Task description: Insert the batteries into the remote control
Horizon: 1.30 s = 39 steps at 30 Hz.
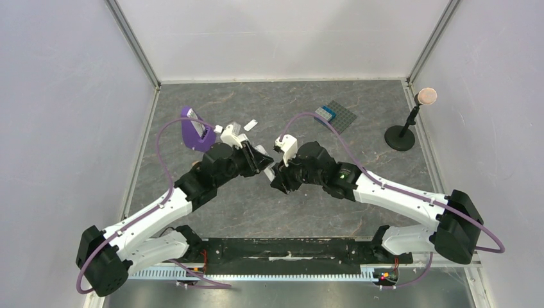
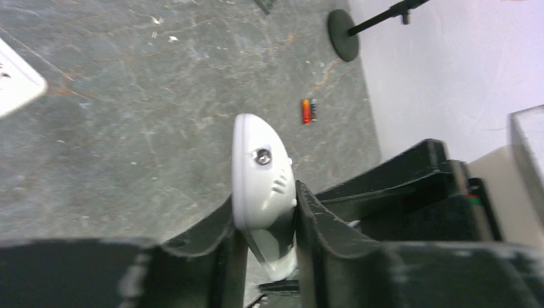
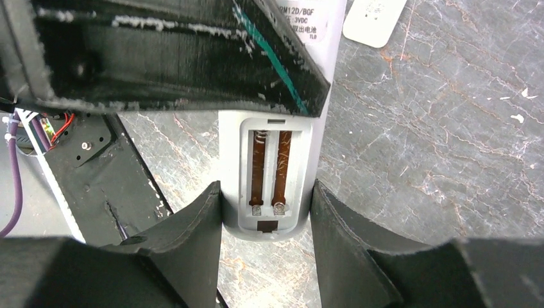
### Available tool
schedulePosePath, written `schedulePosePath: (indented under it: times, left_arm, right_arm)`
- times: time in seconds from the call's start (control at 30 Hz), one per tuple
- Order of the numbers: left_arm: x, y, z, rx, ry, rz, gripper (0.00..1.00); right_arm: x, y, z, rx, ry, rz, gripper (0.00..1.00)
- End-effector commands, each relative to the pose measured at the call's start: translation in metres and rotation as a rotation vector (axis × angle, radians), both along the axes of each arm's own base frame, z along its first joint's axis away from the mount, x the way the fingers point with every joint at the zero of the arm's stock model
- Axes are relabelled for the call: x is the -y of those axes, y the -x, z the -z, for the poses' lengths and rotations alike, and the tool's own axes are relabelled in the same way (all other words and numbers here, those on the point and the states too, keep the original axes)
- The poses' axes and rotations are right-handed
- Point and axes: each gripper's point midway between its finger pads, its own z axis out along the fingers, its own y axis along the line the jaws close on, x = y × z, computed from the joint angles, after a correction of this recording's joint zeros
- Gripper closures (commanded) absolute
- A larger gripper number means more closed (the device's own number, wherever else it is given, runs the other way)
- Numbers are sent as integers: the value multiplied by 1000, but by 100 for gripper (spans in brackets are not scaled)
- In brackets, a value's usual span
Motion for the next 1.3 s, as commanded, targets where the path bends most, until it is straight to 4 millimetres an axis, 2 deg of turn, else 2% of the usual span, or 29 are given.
schedulePosePath:
  times: [0.0, 0.07, 0.1, 0.17, 0.27, 0.33, 0.43, 0.5, 0.53, 0.63, 0.73, 0.8, 0.93, 1.03, 1.27]
  left_arm:
    - [2, -7, -12, 31, 45, -29, 77]
    - [2, -7, -10, 30, 39, -24, 92]
    - [2, -7, -9, 30, 36, -22, 97]
    - [2, -5, -7, 35, 28, -12, 98]
    - [-1, -3, -5, 64, 3, 3, 98]
    - [-6, 0, -6, 97, -15, 12, 98]
    - [-13, 5, -6, 155, -50, 33, 98]
    - [-14, 13, -8, 193, -60, 82, 98]
    - [-12, 16, -14, 234, -54, 106, 98]
    - [-8, 30, -18, 296, -62, 205, 98]
    - [-2, 44, -19, 338, -54, 305, 98]
    - [-1, 48, -19, 344, -52, 328, 98]
    - [3, 52, -21, 365, -25, 358, 98]
    - [5, 48, -22, 384, -24, 356, 98]
    - [14, 47, -21, 386, -11, 390, 98]
  right_arm:
    - [-6, 0, -16, 27, -59, -1, 89]
    - [-4, 0, -16, 21, -61, 11, 82]
    - [-4, 0, -16, 18, -63, 15, 75]
    - [0, -1, -21, 14, -78, 40, 60]
    - [9, -1, -32, 12, -105, 92, 31]
    - [19, 2, -45, 15, -140, 125, 21]
    - [39, 7, -55, 4, -175, 189, 18]
    - [59, 3, -57, 8, -162, 272, 18]
    - [70, 0, -51, 2, -131, 320, 18]
    - [117, -18, -22, -7, 28, 541, 21]
    - [167, -32, 14, -33, 173, 727, 35]
    - [197, -38, 39, -81, 241, 816, 52]
    - [246, -46, 75, -121, 360, 965, 59]
    - [267, -55, 94, -150, 389, 1039, 64]
    - [279, -88, 112, -195, 419, 1103, 75]
